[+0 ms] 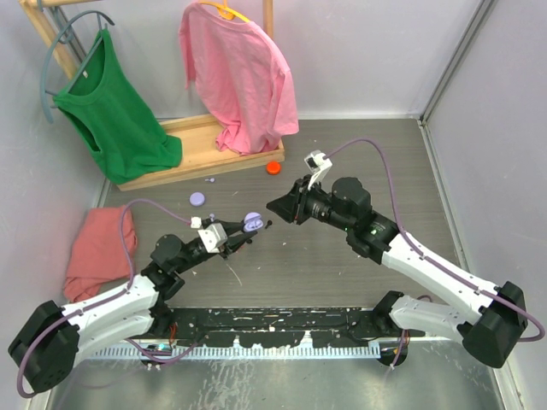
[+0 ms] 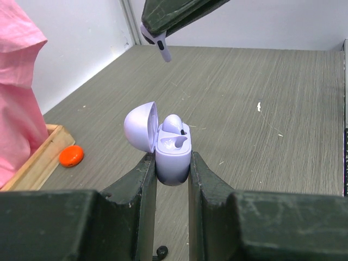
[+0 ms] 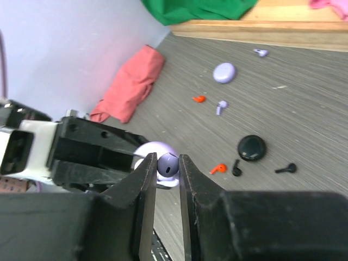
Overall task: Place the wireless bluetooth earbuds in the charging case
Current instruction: Place the earbud in the charging case.
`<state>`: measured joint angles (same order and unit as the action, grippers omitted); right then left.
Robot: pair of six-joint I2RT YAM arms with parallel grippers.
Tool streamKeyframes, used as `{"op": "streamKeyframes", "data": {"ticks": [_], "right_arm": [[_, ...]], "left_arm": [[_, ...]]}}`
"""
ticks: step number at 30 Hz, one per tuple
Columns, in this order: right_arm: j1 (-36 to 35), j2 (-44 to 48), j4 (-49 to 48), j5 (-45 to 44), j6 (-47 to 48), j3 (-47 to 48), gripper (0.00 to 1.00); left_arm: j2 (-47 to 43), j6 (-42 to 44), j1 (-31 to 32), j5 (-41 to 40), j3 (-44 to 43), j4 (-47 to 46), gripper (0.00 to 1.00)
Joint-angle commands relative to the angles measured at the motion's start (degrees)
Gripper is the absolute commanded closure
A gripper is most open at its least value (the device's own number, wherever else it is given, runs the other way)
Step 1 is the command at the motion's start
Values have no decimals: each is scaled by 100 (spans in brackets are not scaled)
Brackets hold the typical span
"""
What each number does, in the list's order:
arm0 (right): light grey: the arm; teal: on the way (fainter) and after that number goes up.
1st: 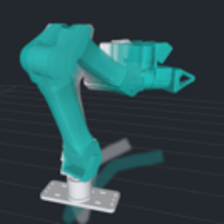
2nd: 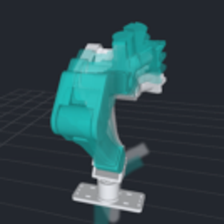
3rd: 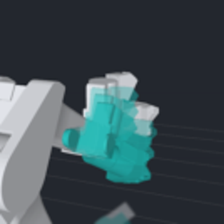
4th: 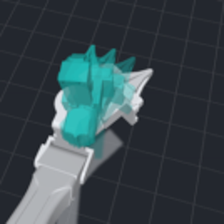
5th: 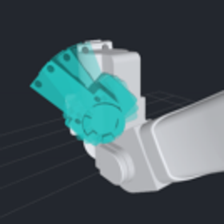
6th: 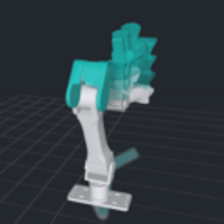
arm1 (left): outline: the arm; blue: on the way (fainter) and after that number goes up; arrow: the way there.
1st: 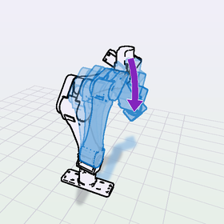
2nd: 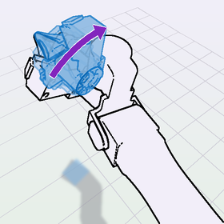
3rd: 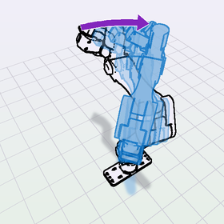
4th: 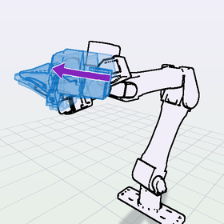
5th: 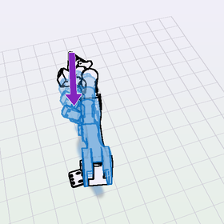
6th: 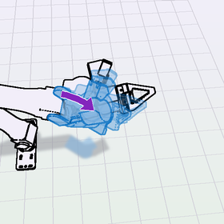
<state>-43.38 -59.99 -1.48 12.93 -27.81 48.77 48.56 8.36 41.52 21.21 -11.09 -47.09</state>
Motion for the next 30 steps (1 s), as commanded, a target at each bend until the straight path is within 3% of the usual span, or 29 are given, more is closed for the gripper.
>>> {"op": "streamKeyframes", "data": {"ticks": [1,15,30], "right_arm": [[-220,189,-1212,366,-293,-147,89],[-723,-101,-2695,251,-562,-729,90],[-795,-266,-2814,113,-595,-843,90]], "left_arm": [[113,-19,6,5,-274,-716,100],[217,-546,6,124,-328,-1297,100],[-23,-639,11,116,-290,-1336,100]]}}
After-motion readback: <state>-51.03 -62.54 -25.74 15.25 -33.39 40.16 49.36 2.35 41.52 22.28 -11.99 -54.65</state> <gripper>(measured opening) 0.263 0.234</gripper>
